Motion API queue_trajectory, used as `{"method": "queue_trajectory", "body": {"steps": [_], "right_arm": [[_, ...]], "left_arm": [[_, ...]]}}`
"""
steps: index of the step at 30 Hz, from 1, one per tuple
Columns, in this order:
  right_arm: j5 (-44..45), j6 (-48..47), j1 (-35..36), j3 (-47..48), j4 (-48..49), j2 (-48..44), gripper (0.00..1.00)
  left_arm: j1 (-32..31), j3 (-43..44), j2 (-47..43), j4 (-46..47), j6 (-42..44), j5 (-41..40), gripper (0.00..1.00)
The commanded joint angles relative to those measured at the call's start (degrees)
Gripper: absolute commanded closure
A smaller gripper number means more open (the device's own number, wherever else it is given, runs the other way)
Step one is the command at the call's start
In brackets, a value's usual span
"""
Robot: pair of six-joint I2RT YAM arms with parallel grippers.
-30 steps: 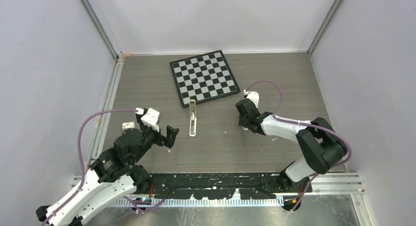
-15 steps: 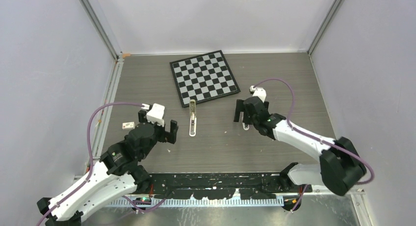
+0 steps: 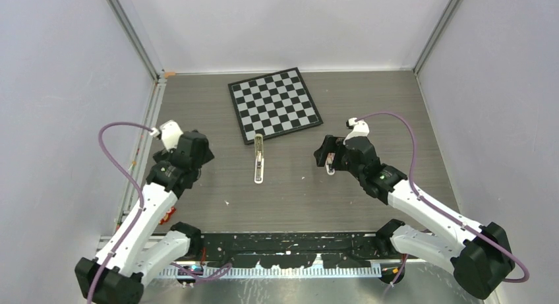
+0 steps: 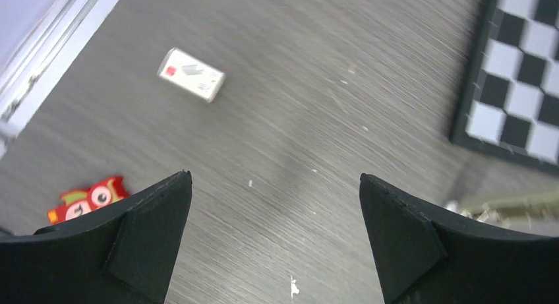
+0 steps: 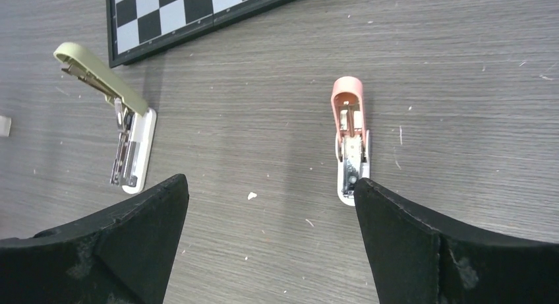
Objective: Load the staples into the stapler
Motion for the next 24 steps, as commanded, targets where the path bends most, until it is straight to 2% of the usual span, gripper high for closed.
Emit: {"method": "queue_trajectory", "body": {"steps": [1, 3, 6, 9, 12, 18, 20, 24], "right_arm": [[-2.97, 1.03, -0.15, -0.24, 2.86, -1.06, 0.00], [-3.67, 1.26, -0.18, -0.41, 3.06, -1.45, 0.00], [-5.04, 1.70, -0.15, -0.84, 3.99, -2.12, 0.00], [-5.96, 1.82, -0.15, -1.01, 4.22, -2.47, 0.01], [-5.78, 1.52, -0.15, -1.12, 4.11, -3.12, 0.00], [-6.12, 1.30, -0.20, -1.42, 4.24, -4.34, 0.00], [-6.44, 1.37, -0.19, -1.43, 4.35, -4.82, 0.00], [-7.01, 1.60, -0.16, -1.45, 4.97, -5.28, 0.00]], "left_arm": [[11.59, 1.99, 2.86, -4.47, -13.87, 3.43, 0.01], [15.72, 2.01, 5.06, -1.77, -10.78, 2.62, 0.02], [19.41, 0.52, 8.48, 7.03, 0.78, 0.12, 0.01], [23.81, -1.69, 10.37, 13.81, 14.40, 9.04, 0.00], [27.69, -2.59, 10.60, 16.14, 21.48, 17.31, 0.00], [34.41, 1.15, 17.81, 14.64, 30.37, 27.45, 0.00], [34.98, 2.25, 20.72, 12.88, 32.92, 26.87, 0.00], [36.97, 1.17, 22.64, 15.77, 34.82, 27.30, 0.00]]}}
